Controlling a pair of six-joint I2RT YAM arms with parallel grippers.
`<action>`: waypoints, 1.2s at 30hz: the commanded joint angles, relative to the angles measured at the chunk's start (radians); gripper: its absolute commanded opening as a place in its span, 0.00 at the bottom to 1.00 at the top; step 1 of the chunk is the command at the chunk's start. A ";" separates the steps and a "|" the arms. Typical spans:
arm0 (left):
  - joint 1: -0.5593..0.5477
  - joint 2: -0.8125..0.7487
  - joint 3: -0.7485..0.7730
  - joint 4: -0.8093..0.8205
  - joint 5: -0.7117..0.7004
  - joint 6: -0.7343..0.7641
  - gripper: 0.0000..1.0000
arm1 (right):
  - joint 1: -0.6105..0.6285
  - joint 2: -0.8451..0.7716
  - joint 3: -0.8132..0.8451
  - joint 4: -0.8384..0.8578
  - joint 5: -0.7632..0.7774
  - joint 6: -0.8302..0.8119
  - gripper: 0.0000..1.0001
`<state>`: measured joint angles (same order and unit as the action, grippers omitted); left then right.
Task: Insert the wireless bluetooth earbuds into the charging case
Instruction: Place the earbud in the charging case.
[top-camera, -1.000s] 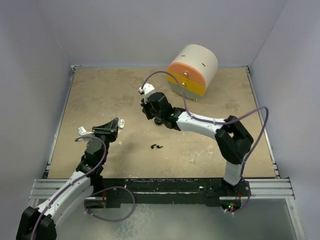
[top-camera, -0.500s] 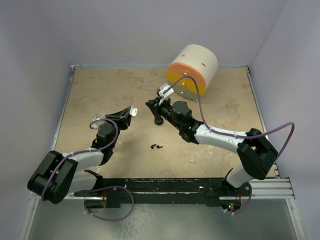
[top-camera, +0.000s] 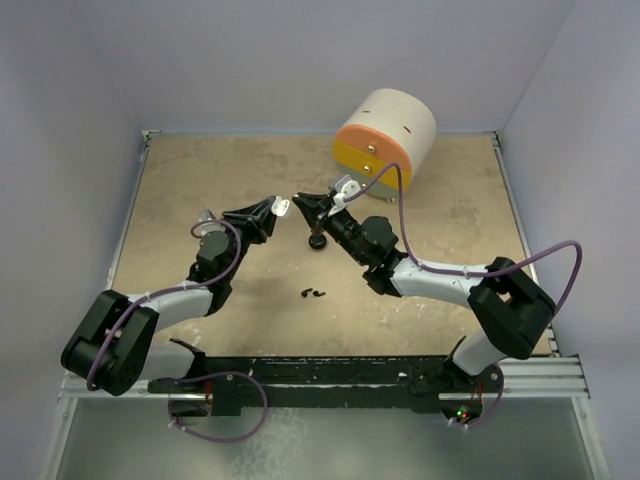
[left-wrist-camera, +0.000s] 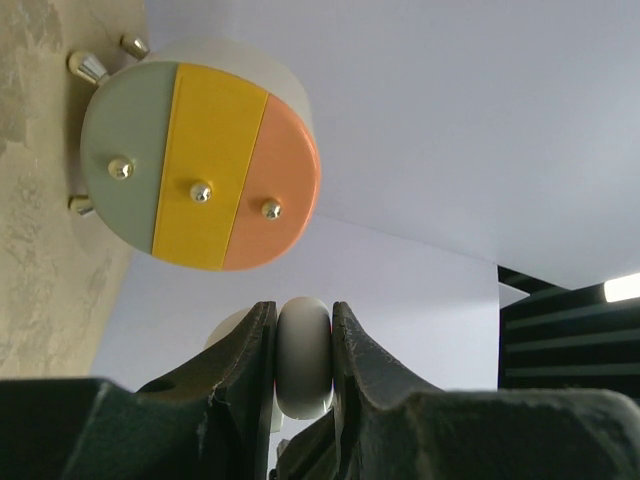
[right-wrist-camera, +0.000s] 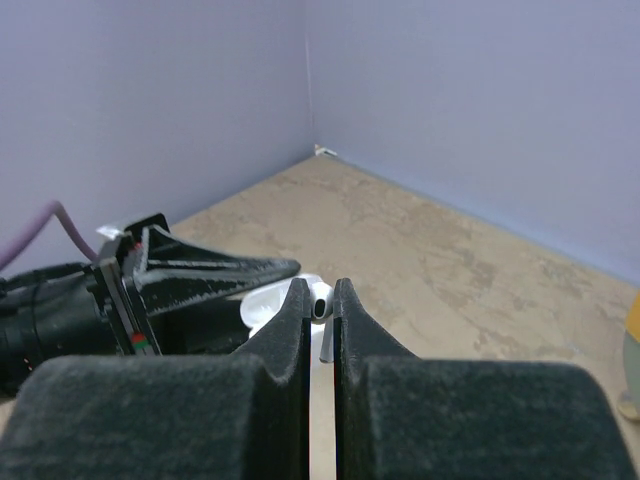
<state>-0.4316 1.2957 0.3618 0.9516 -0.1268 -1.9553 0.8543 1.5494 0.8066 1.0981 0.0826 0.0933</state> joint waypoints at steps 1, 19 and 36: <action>-0.004 0.015 0.036 0.013 0.071 -0.037 0.00 | -0.004 -0.006 0.003 0.133 -0.030 -0.037 0.00; -0.006 0.000 0.147 -0.230 0.135 -0.054 0.00 | -0.004 0.066 0.013 0.214 -0.083 -0.091 0.00; -0.006 -0.008 0.169 -0.279 0.159 -0.107 0.00 | -0.004 0.106 0.013 0.228 -0.089 -0.094 0.00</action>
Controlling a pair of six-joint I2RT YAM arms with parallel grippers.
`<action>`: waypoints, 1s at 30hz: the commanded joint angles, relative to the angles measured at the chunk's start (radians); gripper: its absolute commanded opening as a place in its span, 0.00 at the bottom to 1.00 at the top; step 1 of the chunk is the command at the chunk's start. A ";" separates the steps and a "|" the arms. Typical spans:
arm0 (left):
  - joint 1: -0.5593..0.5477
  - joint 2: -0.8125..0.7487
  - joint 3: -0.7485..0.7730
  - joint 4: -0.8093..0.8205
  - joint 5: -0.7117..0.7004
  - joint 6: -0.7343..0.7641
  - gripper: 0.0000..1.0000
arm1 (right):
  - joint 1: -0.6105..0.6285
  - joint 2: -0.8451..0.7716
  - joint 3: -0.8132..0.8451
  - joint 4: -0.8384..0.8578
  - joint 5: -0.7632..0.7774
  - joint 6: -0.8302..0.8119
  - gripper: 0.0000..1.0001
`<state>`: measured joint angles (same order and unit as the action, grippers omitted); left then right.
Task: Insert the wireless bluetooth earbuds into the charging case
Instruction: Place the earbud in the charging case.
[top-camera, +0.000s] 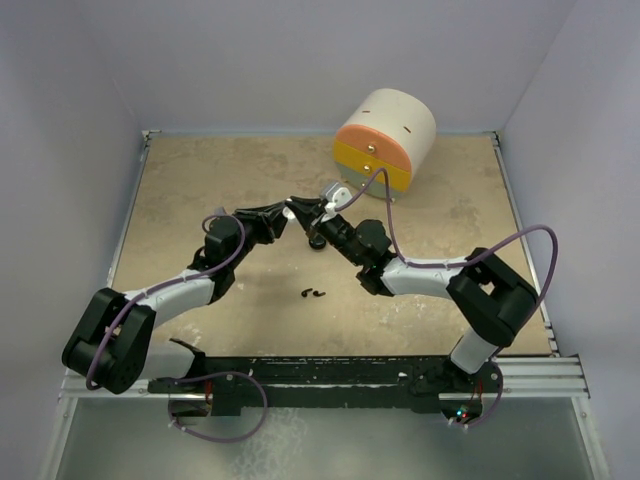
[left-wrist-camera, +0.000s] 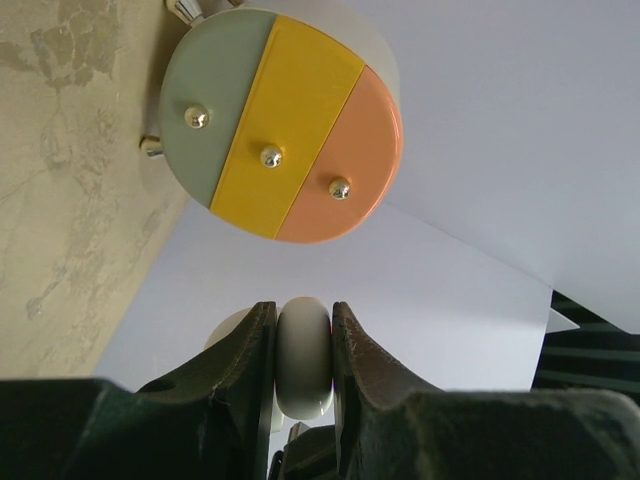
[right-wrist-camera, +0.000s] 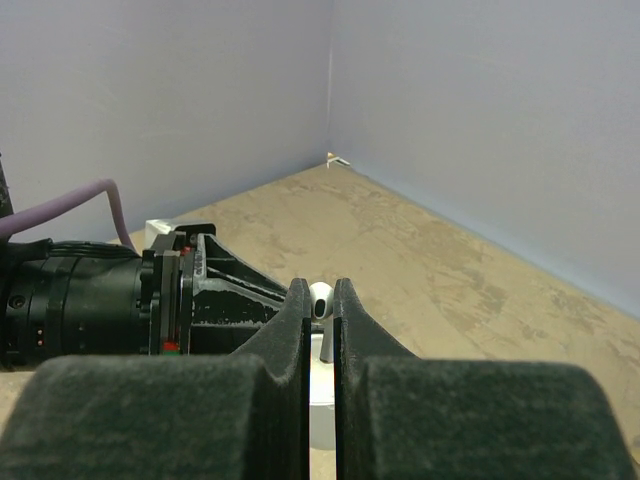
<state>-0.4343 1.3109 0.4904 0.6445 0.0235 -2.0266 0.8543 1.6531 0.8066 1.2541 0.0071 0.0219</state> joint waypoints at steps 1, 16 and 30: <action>-0.003 -0.024 0.041 0.031 0.008 -0.038 0.00 | -0.004 0.002 0.013 0.071 -0.015 -0.022 0.00; -0.003 -0.048 0.042 0.029 0.003 -0.053 0.00 | -0.004 0.020 0.010 0.065 -0.030 -0.022 0.00; -0.004 -0.051 0.048 0.045 0.006 -0.063 0.00 | -0.004 0.025 0.005 0.065 -0.036 -0.017 0.00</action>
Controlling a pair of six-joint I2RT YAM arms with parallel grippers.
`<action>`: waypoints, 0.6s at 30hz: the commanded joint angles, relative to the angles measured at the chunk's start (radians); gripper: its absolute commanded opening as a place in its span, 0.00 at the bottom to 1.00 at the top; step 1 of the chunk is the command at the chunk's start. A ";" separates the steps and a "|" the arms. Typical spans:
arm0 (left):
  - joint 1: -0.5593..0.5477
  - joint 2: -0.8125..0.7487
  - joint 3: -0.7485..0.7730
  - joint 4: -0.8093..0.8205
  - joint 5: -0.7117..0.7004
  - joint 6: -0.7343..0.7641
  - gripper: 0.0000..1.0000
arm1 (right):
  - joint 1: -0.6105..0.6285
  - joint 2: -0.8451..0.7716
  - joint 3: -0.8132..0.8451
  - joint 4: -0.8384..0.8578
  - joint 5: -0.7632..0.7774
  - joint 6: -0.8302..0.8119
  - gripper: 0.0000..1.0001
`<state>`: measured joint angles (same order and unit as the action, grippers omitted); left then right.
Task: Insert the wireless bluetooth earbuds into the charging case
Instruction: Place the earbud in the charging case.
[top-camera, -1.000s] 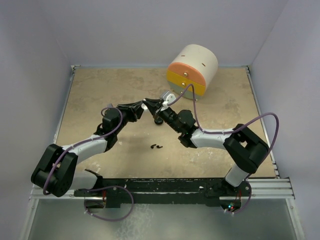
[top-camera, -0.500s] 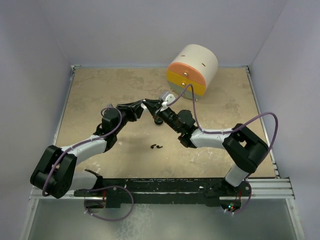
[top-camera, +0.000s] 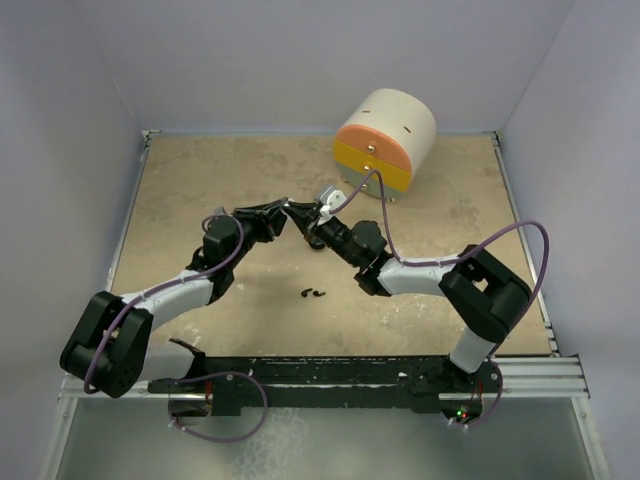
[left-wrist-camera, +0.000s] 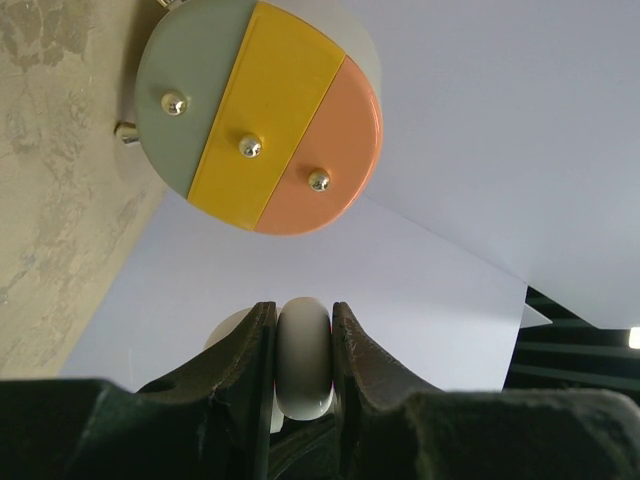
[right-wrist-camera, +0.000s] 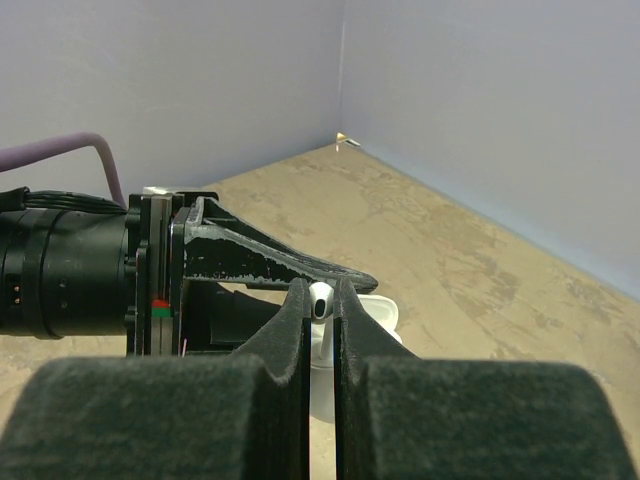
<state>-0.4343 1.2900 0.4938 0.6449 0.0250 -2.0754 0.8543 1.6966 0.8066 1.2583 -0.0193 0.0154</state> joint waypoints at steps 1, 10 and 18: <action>-0.004 -0.030 0.044 0.044 0.003 -0.013 0.00 | -0.004 -0.020 0.003 0.063 -0.009 -0.009 0.00; -0.004 -0.040 0.017 0.056 0.003 -0.015 0.00 | -0.006 -0.035 -0.005 0.069 0.010 -0.011 0.00; -0.003 -0.042 -0.005 0.075 0.006 -0.026 0.00 | -0.008 -0.046 -0.015 0.076 0.014 -0.014 0.00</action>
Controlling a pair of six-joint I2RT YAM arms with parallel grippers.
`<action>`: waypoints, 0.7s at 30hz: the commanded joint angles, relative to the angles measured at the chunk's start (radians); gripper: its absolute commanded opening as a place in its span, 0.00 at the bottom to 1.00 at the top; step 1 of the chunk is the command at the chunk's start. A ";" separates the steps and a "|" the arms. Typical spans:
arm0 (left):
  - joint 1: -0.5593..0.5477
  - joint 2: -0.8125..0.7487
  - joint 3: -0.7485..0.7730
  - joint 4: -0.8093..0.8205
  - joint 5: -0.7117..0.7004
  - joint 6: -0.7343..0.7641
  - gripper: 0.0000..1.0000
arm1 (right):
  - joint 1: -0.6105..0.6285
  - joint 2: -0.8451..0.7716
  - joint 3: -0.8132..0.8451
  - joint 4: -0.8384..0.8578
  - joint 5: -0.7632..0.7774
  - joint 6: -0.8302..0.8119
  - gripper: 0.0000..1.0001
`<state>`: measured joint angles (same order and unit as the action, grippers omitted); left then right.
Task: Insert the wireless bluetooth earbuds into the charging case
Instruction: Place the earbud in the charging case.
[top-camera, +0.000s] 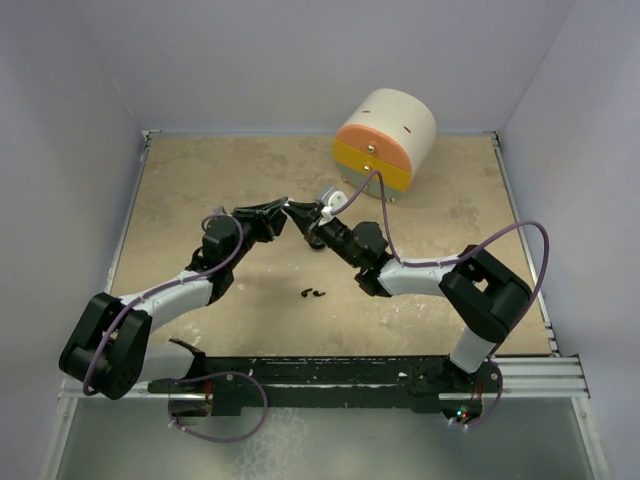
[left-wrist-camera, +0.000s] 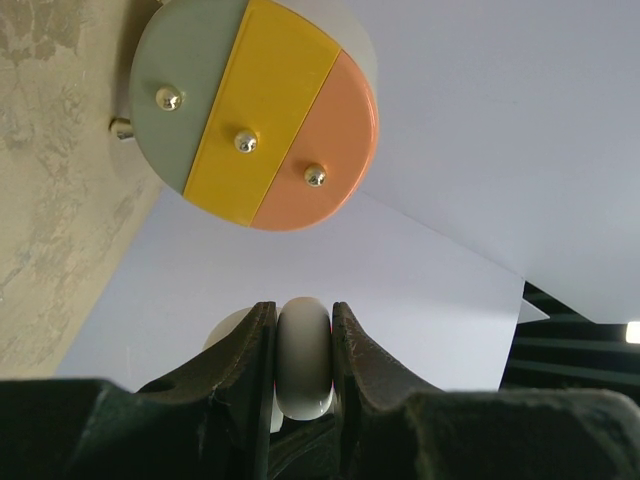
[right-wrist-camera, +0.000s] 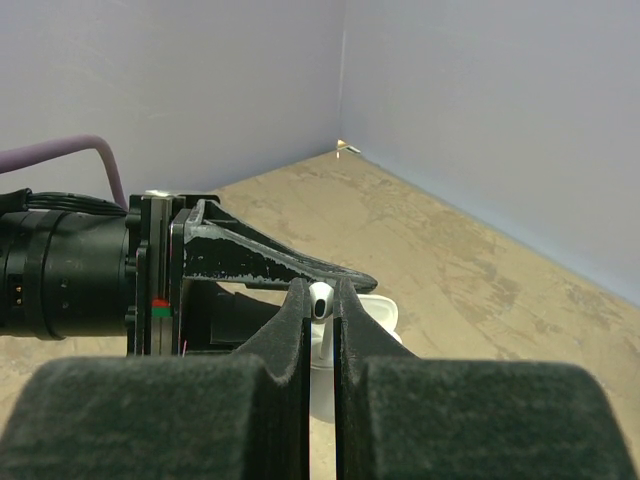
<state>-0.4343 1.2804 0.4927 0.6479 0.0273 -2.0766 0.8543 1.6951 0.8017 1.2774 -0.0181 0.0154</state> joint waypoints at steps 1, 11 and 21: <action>-0.003 -0.033 -0.007 0.073 0.005 -0.026 0.00 | -0.009 -0.047 -0.011 0.057 0.015 -0.014 0.00; -0.004 -0.033 -0.045 0.101 0.012 -0.034 0.00 | -0.020 -0.056 -0.014 0.056 0.010 -0.015 0.00; -0.004 -0.017 -0.026 0.121 0.017 -0.043 0.00 | -0.021 -0.055 -0.018 0.056 -0.005 -0.015 0.00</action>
<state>-0.4343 1.2770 0.4446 0.6937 0.0319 -2.0838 0.8364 1.6855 0.7883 1.2816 -0.0177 0.0154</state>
